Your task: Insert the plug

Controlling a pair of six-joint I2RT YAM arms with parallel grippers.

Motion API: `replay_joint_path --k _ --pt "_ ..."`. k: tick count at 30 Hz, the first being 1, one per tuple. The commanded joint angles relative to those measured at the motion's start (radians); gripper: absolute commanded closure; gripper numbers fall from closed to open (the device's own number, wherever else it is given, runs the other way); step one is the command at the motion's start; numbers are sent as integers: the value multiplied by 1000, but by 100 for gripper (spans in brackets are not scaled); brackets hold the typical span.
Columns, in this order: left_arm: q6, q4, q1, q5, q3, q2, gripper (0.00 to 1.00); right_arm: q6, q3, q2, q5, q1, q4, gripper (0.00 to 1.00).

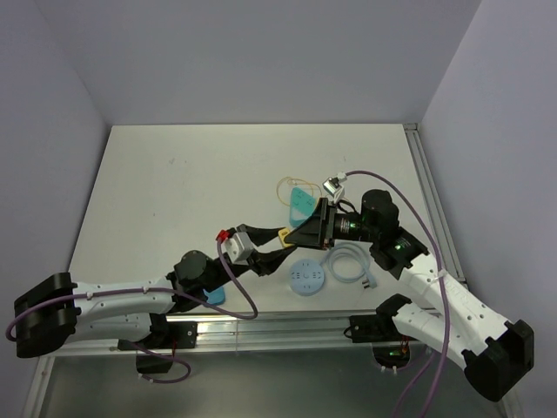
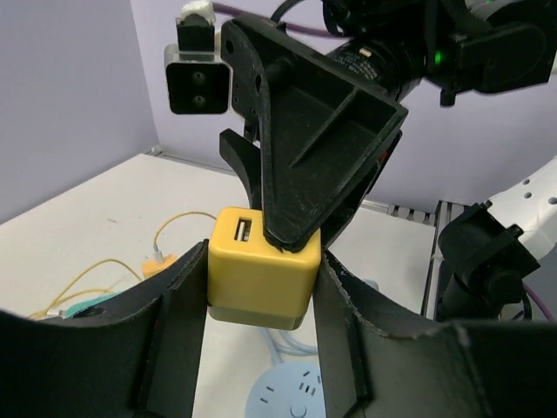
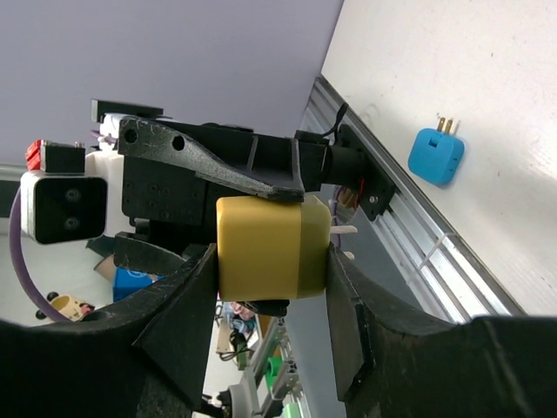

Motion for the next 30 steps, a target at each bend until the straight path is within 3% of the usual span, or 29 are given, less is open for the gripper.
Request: replay_joint_path --k 1,2,5,7,10,14,20,30 --pt "-3 -72 -4 15 57 -29 100 -101 84 -23 4 -3 -58 45" --pt "1 -135 -4 11 66 -31 100 -149 116 -18 31 -2 -133 30" --pt "42 -270 -4 -23 106 -29 100 -249 217 -7 99 -3 -298 22" --pt "55 -319 -4 -49 129 -22 100 -322 309 13 165 -2 -431 23" --pt "60 -356 -4 -63 133 -22 100 -390 404 63 249 18 -568 33" --pt "64 -416 -4 -55 167 -5 100 -436 492 129 387 87 -689 34" --pt "61 -431 -4 -52 175 -6 100 -461 577 220 586 218 -792 33" --pt "58 -460 -4 -55 193 1 100 -459 659 346 757 370 -867 39"
